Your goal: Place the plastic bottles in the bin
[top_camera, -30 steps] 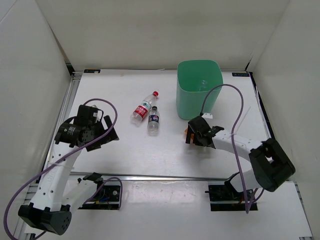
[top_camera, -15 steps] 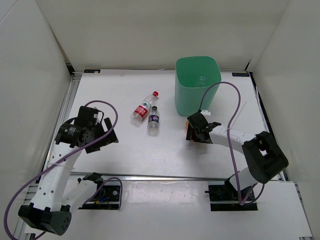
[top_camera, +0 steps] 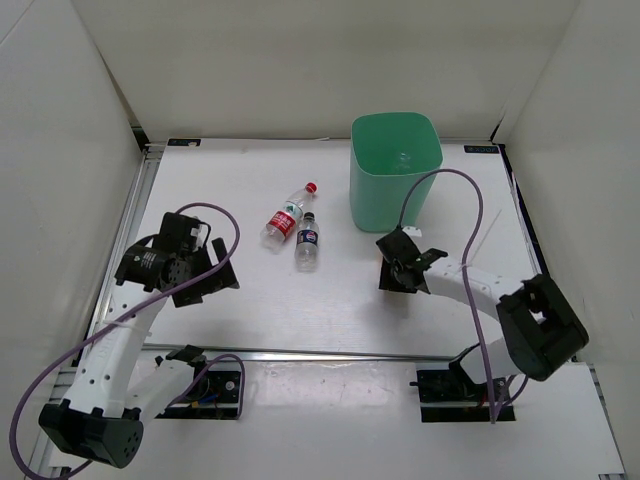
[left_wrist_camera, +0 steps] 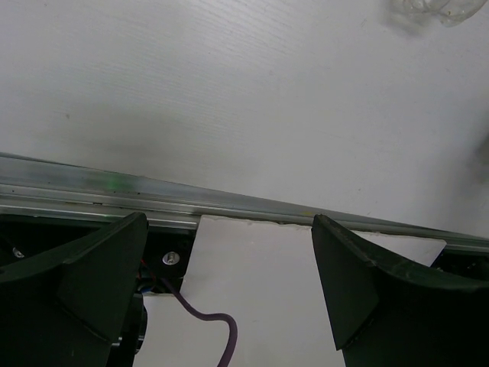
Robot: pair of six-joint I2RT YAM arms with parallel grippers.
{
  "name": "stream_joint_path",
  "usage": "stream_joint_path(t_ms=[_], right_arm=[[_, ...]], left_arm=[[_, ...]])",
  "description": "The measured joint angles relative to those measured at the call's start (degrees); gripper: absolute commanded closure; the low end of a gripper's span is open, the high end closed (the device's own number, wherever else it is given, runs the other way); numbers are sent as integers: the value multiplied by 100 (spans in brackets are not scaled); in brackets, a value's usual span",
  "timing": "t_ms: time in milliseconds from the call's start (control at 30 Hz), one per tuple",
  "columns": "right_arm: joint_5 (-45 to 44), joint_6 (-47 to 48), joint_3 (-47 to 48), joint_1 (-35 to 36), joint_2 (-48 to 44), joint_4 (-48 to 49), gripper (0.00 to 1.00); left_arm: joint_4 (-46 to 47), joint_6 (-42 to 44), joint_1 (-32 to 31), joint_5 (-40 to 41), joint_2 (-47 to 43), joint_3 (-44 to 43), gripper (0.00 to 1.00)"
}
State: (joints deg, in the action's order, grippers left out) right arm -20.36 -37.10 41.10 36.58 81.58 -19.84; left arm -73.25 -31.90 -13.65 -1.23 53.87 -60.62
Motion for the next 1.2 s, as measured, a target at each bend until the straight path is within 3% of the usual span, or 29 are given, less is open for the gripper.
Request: stream_joint_path(t_ms=[67,267,400,567,800,1067,1200], right_arm=[[26,0,-39,177,-258,-258,77],[229,-68,162,938,-1486,-1523,84],[365,-136,986,1128,-2057,-2378,84],[262,181,2752,1211,-2398,-2789,84],[-323,1360,5272,1043,-1196,-2616,84],[-372,2002,6631,-188,656,-1950,84],[-341,2133,7405,-680,1569,-1816,69]], left_arm=[[17,7,0,-33,4,22,1],[221,42,0,-136,-17,203,1],[356,105,0,-245,-33,409,1],[595,216,0,-356,50,476,1],[859,341,0,-474,339,470,1],[872,363,0,-503,334,393,1],[822,337,0,-476,223,356,1]])
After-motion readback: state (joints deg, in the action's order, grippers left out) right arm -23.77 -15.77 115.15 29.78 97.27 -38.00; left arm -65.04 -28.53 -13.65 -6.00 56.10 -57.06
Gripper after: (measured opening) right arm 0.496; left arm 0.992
